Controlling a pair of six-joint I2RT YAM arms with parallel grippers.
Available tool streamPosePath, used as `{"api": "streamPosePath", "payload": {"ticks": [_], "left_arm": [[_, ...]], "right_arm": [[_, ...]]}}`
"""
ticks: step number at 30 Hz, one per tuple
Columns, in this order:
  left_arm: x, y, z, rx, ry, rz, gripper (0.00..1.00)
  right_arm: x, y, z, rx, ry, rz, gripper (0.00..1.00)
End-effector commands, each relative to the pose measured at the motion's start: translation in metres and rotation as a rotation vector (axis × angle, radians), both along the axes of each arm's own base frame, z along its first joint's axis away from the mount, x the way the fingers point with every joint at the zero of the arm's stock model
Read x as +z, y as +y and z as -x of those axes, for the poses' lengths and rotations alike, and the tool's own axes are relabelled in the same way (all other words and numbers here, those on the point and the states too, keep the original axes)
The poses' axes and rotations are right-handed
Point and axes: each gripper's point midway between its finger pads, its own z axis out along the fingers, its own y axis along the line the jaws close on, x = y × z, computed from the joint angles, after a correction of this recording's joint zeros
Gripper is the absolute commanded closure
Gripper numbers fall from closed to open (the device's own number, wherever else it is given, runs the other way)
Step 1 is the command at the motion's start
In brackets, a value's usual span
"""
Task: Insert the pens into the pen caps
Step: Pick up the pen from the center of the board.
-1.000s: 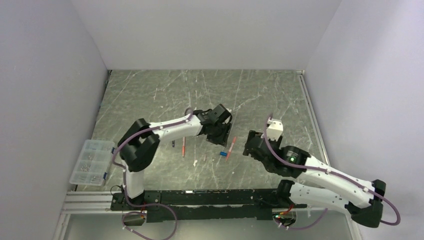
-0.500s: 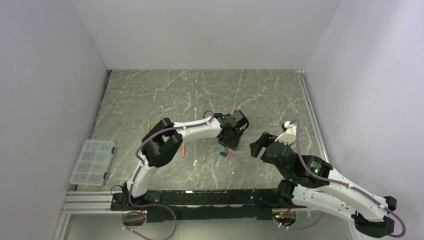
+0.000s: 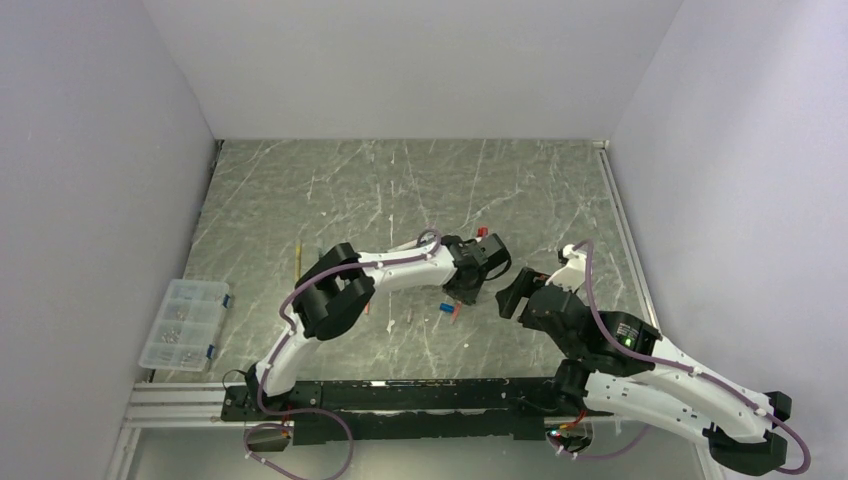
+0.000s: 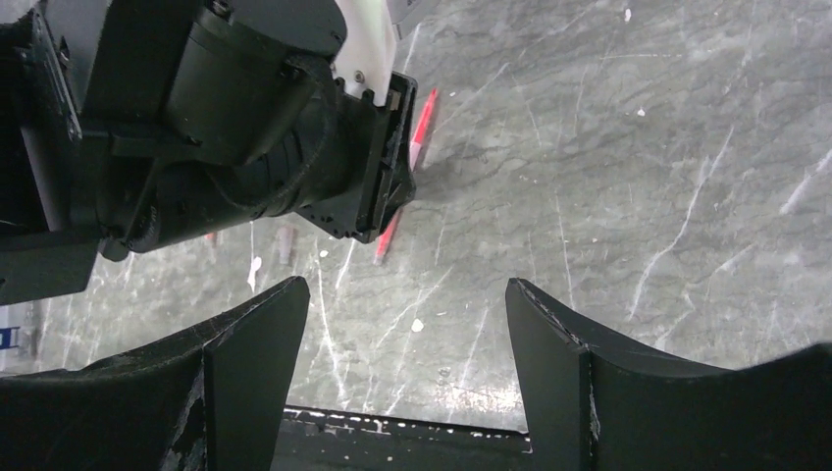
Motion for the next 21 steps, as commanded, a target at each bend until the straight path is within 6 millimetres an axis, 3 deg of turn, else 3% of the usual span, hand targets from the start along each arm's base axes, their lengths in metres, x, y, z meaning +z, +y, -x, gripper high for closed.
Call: {"api": "streamPosePath", "payload": {"ticks": [1,5,10,15,21], "left_arm": [[-0.028,0.002,0.018,0.007,0.035,-0.068,0.68],[-0.036,0.002,0.025,0.008,0.047,-0.068,0.78],[-0.040,0.003,0.026,0.009,0.048,-0.056,0.99],[-0.035,0.000,0.025,0.004,0.032,-0.034,1.00],[0.003,-0.023,0.029,-0.084,-0.050,0.079,1.00]], "right_arm": [[0.006,0.007,-0.002,0.007,-0.015,-0.043,0.23],[0.010,0.008,-0.001,0.012,-0.016,-0.056,0.23],[0.015,0.006,0.000,0.010,-0.023,-0.069,0.24],[0.022,0.004,0.002,0.011,-0.028,-0.086,0.24],[0.055,-0.004,0.007,0.021,-0.075,-0.158,0.25]]}}
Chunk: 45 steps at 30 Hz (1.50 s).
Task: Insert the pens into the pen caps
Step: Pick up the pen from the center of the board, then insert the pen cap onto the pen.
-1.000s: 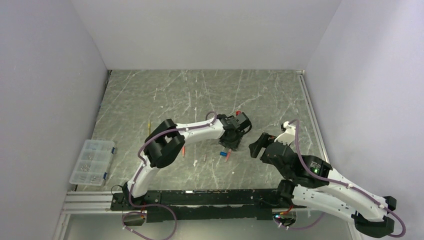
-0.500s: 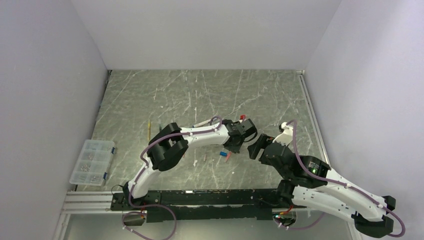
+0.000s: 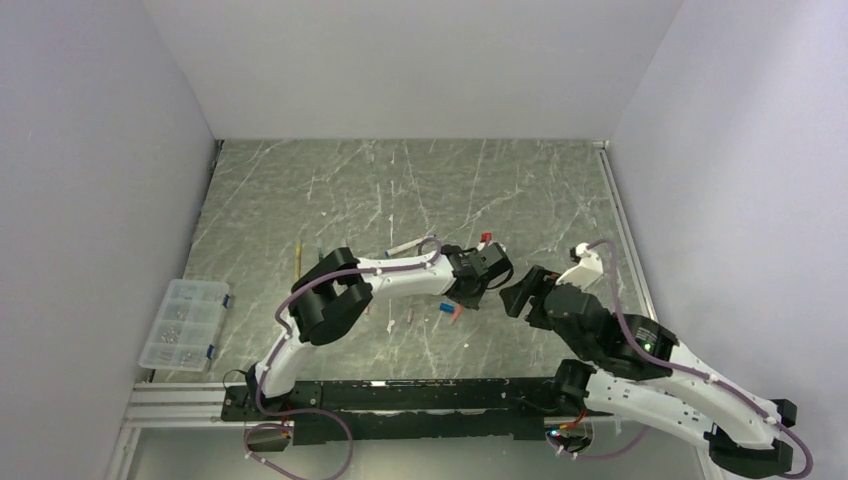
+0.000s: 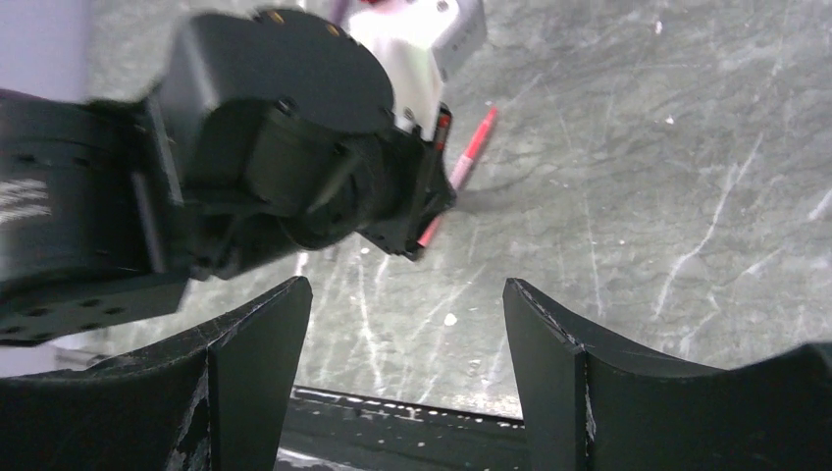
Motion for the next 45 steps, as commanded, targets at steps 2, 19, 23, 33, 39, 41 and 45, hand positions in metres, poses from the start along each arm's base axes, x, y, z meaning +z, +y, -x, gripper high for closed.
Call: {"api": "streamPosePath", "payload": {"ticks": [2,19,23,33,39,41,45], "left_arm": [[0.017,-0.017,0.021,-0.090,-0.016,0.089,1.00],[0.143,0.044,0.039,-0.049,-0.156,0.273,1.00],[0.160,0.089,0.043,0.009,-0.213,0.237,1.00],[0.197,0.184,0.064,0.113,-0.297,0.236,1.00],[0.211,0.213,0.077,0.117,-0.322,0.315,1.00],[0.212,0.217,0.080,0.107,-0.326,0.344,1.00],[0.211,0.225,0.084,0.107,-0.328,0.353,1.00]], "right_arm": [[0.055,-0.009,0.003,0.007,-0.096,-0.124,0.24],[0.100,-0.011,0.010,0.073,-0.185,-0.204,0.25],[0.078,0.012,0.005,0.113,-0.133,-0.156,0.30],[0.010,0.099,-0.003,0.295,0.048,-0.082,0.42],[-0.034,0.155,-0.002,0.403,0.158,-0.049,0.47],[-0.041,0.170,-0.002,0.417,0.171,0.003,0.47],[-0.055,0.197,-0.003,0.434,0.181,0.100,0.52]]}}
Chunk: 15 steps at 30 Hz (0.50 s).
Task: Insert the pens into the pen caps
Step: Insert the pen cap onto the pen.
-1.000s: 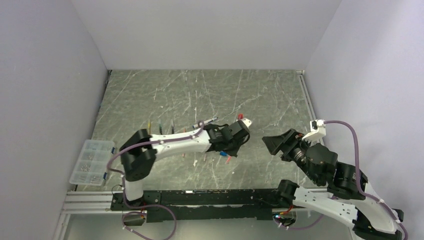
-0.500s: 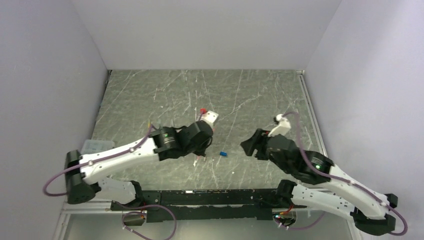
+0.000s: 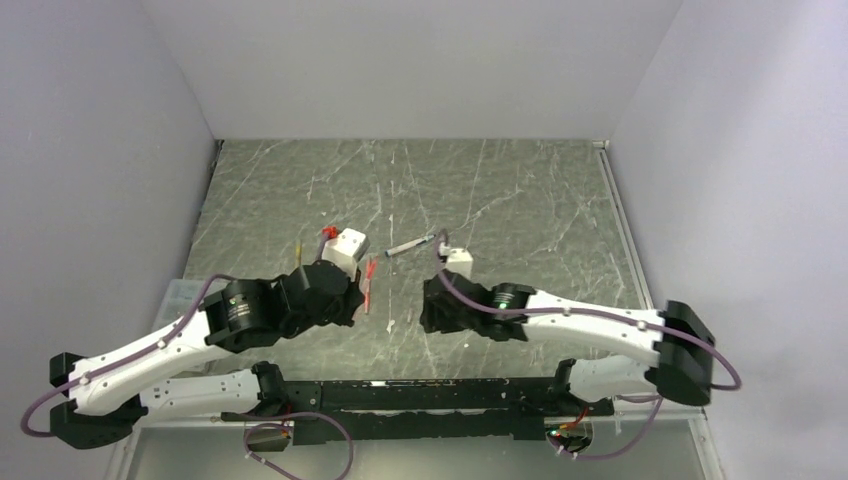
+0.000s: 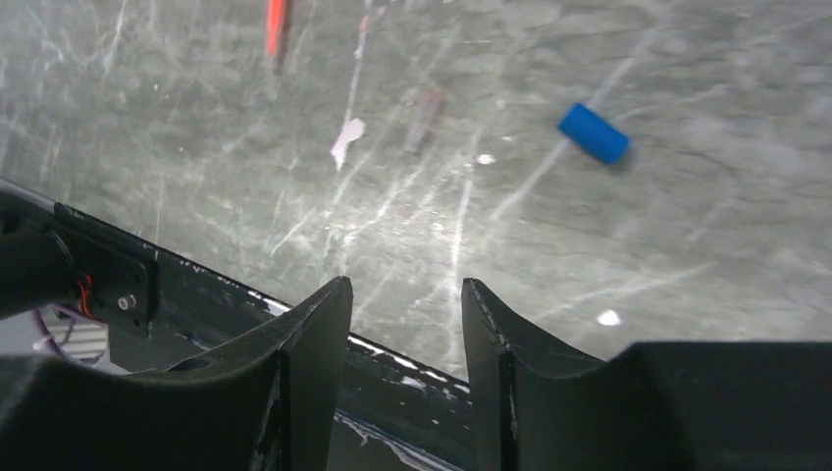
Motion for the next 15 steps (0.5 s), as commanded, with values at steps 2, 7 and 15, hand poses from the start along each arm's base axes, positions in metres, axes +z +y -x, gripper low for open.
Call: {"api": "streamPosePath", "payload": {"ticks": [2,7,15], "left_arm": [[-0.002,0.008,0.002,0.005,-0.009,0.011,1.00],[-0.004,0.011,0.006,-0.016,-0.018,0.024,1.00],[-0.007,0.018,0.008,-0.015,-0.024,0.016,1.00]], "right_arm": [[0.016,0.054,-0.011,0.045,-0.058,-0.023,0.57],[0.003,0.083,-0.016,0.077,-0.043,-0.018,0.75],[-0.029,0.108,-0.021,0.108,-0.004,0.034,1.00]]}}
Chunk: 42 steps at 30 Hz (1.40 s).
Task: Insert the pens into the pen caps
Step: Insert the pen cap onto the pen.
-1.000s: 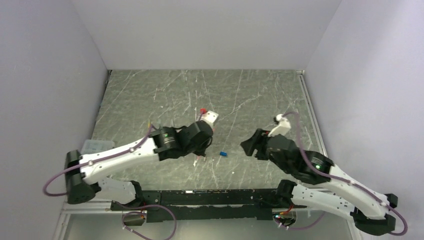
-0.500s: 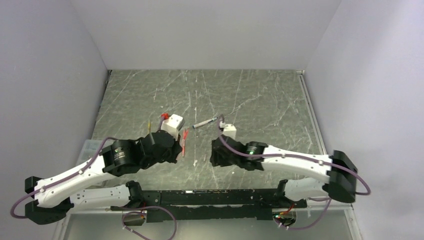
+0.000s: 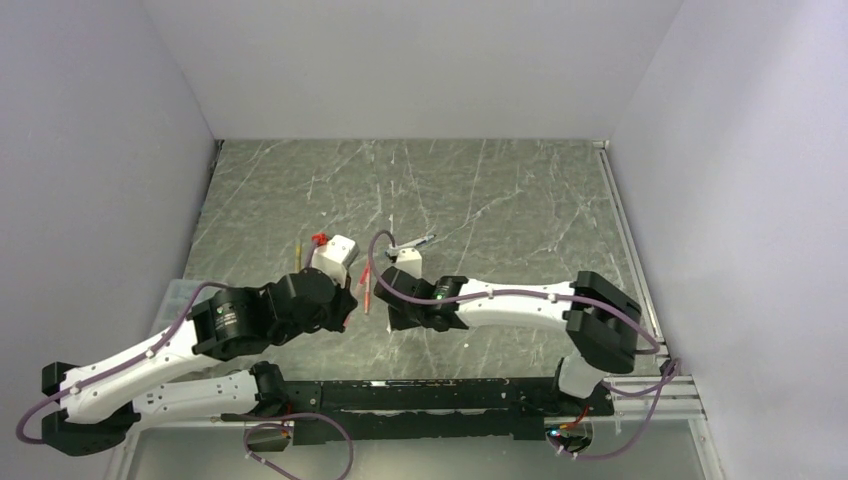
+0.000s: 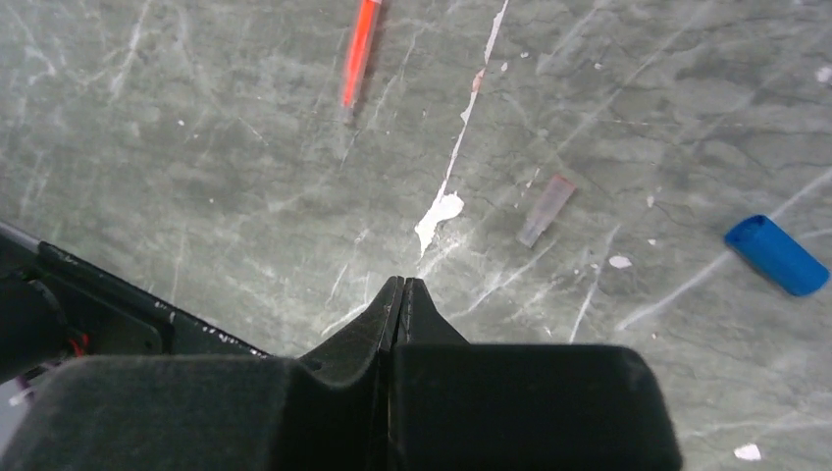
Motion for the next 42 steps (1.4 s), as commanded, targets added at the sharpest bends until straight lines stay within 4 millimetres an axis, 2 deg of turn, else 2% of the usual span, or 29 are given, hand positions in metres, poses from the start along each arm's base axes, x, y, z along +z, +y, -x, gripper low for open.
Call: {"api": "streamPosePath", "payload": {"ticks": [1,10,18,29,42], "left_arm": [[0.001,0.003,0.000,-0.007,-0.016,0.004,1.00],[-0.002,0.000,-0.002,-0.007,-0.019,-0.006,1.00],[-0.003,-0.005,-0.003,-0.010,-0.015,-0.007,1.00],[-0.003,-0.005,-0.004,-0.003,-0.015,-0.005,1.00],[-0.003,-0.008,-0.005,-0.006,-0.017,-0.005,1.00]], "right_arm": [[0.003,0.021,-0.008,0.019,-0.019,-0.032,1.00],[-0.031,0.010,-0.017,0.003,0.016,0.036,1.00],[-0.049,0.003,-0.020,-0.005,0.029,0.078,1.00],[-0.061,-0.022,-0.024,-0.043,0.021,0.159,1.00],[-0.064,-0.047,-0.027,-0.081,0.012,0.217,1.00]]}}
